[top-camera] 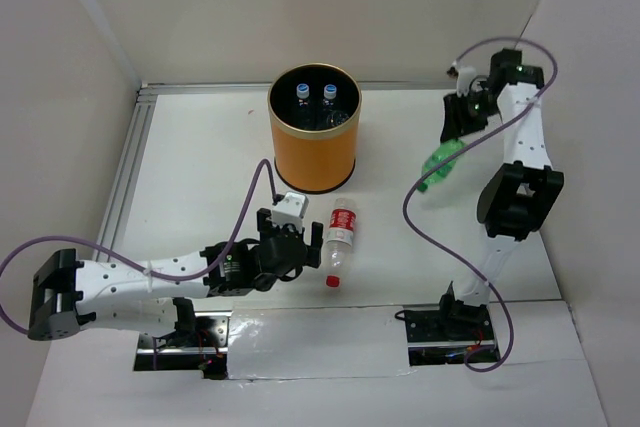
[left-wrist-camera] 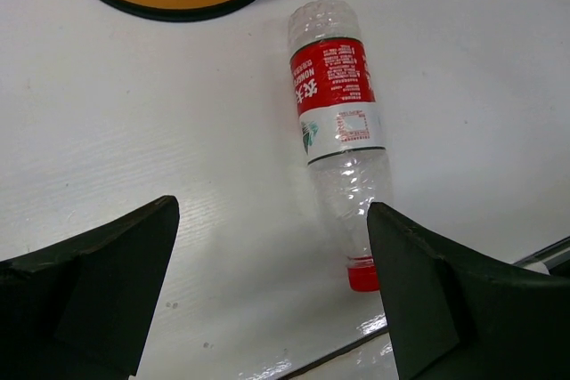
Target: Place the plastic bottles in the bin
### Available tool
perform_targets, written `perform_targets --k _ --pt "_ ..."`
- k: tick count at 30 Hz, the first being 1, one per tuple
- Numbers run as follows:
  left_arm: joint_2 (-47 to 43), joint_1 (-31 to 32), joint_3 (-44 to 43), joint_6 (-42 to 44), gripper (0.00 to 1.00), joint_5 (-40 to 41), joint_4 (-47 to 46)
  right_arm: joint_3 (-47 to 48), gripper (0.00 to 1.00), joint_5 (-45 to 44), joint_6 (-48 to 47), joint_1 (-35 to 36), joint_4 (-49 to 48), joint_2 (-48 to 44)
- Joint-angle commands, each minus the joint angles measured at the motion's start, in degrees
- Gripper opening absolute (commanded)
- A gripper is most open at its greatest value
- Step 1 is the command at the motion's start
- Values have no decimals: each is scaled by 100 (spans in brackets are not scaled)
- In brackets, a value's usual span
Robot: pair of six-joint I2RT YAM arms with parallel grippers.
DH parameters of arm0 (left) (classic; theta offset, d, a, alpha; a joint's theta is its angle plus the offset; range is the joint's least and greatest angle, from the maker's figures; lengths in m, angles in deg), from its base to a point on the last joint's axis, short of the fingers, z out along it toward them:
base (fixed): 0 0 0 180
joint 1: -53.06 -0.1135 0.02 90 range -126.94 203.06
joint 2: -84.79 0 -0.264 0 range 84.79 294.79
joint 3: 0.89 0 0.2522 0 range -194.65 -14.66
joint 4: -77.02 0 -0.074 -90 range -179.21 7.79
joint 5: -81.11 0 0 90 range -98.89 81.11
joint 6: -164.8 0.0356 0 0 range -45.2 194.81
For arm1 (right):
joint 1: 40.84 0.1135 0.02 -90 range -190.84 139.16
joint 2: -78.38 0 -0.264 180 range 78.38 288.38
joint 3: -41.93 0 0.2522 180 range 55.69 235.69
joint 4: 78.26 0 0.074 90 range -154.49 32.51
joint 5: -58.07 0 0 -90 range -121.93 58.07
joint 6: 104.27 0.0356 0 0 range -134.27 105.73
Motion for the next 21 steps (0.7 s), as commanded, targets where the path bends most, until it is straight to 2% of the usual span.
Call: perform_targets --k 1,2,3,4,5,6,8,9,11,15,16,21 --pt "72 27 61 -266 99 7 -93 1592 0 1103 -150 201 113 72" --pt "73 27 61 -318 99 -54 -93 2066 0 1401 -54 271 113 143" --pt "142 27 61 -319 99 -54 -93 3054 0 1534 25 367 52 300" --pt "143 27 61 -319 99 -54 -93 3473 0 1631 113 438 -62 302" --pt "213 27 61 -319 99 -54 -41 3851 0 1771 410 560 -611 180" --pt "213 27 61 -319 99 -54 -40 3725 0 1842 604 614 -617 179" --pt "266 27 61 -371 99 -124 -40 3094 0 2001 1313 719 -2114 -548" --pt "266 27 61 -371 99 -125 12 2368 0 2088 1561 859 -2685 -794" --pt "319 79 61 -424 99 -125 13 2054 0 2089 1958 1088 -3757 -1182" --pt "564 79 61 -424 99 -186 13 2168 0 1687 2417 1834 -4281 -973" --pt "626 79 9 -424 99 -186 13 2168 0 1459 2347 2184 -4282 -912" --pt "1082 79 -168 -56 99 -318 -382 2290 0 946 1899 2732 -4045 -253"
